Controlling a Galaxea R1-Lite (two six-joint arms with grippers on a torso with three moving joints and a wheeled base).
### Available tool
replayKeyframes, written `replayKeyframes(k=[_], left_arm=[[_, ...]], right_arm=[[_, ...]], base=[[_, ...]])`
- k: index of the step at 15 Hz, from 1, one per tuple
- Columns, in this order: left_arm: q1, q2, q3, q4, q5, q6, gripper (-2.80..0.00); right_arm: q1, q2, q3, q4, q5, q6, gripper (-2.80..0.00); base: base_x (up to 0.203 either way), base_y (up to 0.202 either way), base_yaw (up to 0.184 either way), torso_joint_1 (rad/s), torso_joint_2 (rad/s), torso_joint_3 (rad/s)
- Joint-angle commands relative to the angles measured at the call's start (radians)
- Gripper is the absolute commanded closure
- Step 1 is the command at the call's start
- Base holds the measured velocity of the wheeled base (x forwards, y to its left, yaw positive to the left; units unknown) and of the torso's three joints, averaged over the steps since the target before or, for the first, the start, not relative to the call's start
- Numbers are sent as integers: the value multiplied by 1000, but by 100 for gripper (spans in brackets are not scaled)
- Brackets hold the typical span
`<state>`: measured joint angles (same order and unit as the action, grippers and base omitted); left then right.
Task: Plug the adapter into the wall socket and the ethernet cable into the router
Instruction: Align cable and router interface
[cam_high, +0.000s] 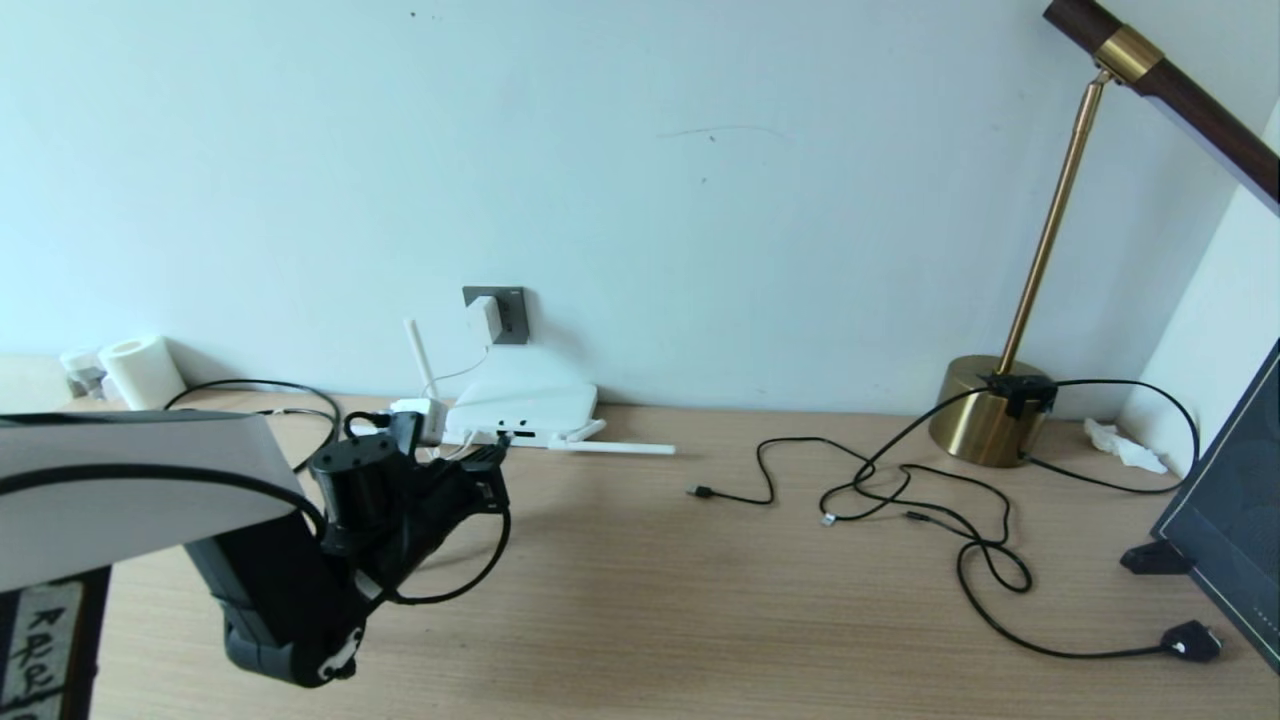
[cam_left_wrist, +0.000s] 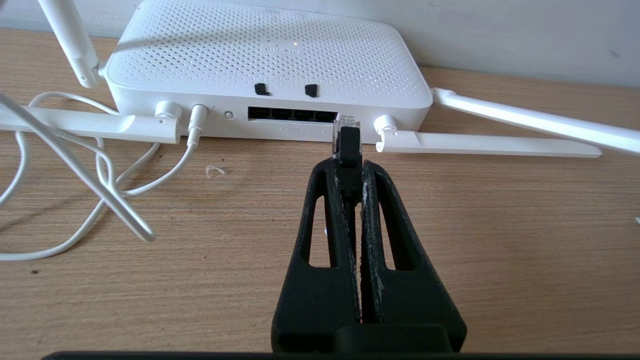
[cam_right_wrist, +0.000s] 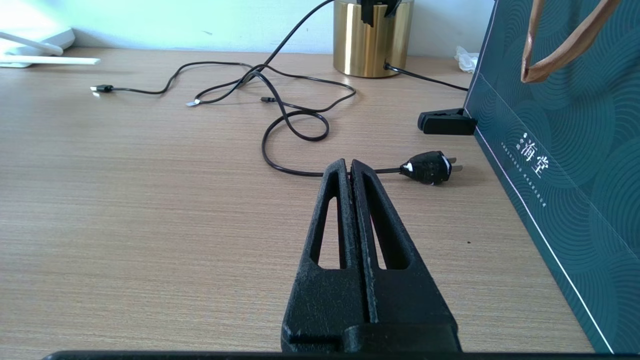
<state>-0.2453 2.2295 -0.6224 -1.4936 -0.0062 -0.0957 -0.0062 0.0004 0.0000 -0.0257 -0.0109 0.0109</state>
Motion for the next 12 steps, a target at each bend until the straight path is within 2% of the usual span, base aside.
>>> replayKeyframes(k=[1, 12], left_arm=[[0, 62, -39, -7, 0, -1, 0], [-2, 81, -80, 32, 0, 1, 0]], right_arm=[[0, 0, 12, 0, 0, 0, 0], [0, 0, 11, 0, 0, 0, 0]], base=[[0, 0, 0, 0, 0, 0], [0, 0, 0, 0, 0, 0]])
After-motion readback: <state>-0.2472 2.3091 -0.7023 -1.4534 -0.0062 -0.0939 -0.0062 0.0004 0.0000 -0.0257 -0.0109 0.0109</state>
